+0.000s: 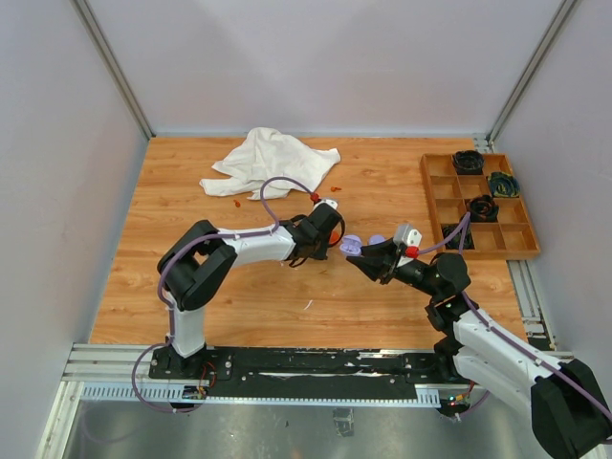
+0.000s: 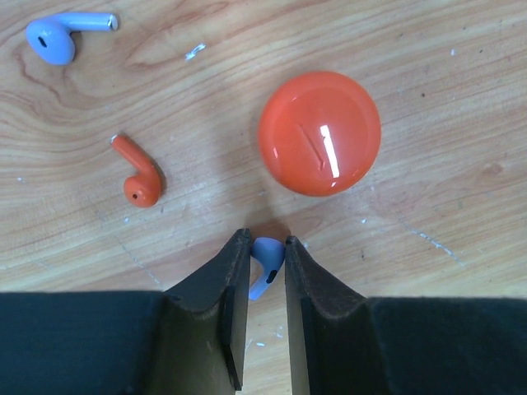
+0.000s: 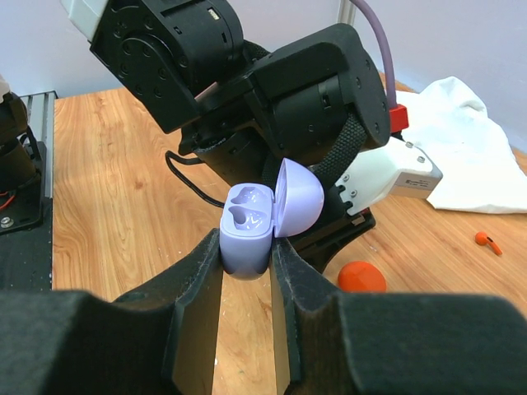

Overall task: Insert the wireless bluetooth earbuds into the charging case
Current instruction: Pick up the earbud from the center of the board.

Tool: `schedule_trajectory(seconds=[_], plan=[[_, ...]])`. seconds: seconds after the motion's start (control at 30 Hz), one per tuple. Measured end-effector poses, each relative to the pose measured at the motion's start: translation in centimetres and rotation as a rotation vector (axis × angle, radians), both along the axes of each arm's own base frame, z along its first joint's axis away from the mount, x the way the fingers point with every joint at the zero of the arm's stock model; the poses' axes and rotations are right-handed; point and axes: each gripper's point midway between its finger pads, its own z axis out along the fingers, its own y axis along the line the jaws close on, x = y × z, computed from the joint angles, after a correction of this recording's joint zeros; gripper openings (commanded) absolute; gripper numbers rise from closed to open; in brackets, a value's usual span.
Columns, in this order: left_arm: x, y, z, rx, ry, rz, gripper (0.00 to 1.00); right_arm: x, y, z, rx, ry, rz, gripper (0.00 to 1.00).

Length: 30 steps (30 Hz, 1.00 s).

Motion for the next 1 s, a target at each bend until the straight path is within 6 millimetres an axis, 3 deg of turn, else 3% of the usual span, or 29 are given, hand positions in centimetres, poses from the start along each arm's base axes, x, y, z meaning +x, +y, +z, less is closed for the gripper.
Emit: schedule_trajectory(seconds=[0.17, 0.3, 0.57, 1.0], plan=[[-0.8, 0.9, 0.3, 0.005, 0.006, 0.010, 0.21, 0.1, -0.1, 0.1, 0.002, -0.001, -0.006, 0.01], [-1.0, 1.5, 2.2, -0.023, -0.025, 0.027, 0.21, 0.1, -0.1, 0.2, 0.004, -0.005, -0.007, 0.01], [-0.7, 1.8, 9.5, -0.194, -0.174, 0.075, 0.20, 0.2, -0.1, 0.4, 0.018, -0.017, -0.013, 0.02], [-2.6, 2.0, 20.1, -0.540, -0.370, 0.093, 0.18, 0.5, 0.1, 0.6, 0.051, -0.036, -0.013, 0.04]])
